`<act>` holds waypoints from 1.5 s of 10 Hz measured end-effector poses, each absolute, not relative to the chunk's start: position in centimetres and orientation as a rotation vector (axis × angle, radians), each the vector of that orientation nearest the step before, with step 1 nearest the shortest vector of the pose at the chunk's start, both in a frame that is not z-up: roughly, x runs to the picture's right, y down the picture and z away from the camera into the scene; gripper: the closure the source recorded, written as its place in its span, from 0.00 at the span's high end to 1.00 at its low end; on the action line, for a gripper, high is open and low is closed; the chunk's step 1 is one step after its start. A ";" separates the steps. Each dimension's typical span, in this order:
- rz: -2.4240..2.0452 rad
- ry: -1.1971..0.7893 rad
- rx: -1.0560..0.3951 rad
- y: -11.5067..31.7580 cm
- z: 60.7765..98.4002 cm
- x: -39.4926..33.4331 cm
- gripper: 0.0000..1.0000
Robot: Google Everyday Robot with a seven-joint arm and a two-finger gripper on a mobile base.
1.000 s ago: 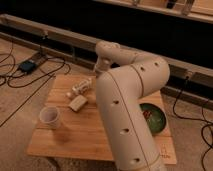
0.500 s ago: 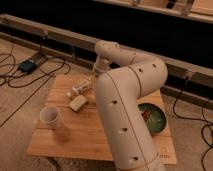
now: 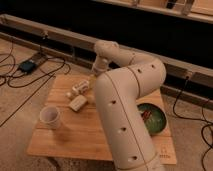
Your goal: Knock the eraser over
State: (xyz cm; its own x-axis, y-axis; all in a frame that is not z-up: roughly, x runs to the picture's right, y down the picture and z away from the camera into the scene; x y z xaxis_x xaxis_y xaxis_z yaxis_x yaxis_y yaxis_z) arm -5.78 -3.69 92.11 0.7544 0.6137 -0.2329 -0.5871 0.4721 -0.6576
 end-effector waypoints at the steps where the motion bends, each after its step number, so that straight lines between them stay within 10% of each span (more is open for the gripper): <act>1: 0.735 -0.041 -0.786 -3.9 92.3 -6.2 0.60; 15: 0.750 -0.081 -0.824 -5.2 94.1 -3.9 0.60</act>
State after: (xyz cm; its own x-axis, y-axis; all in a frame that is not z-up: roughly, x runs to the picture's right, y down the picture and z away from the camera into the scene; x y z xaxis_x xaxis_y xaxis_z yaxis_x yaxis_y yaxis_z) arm -3.91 -5.24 94.11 0.7436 0.6336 -0.2135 -0.5739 0.4410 -0.6900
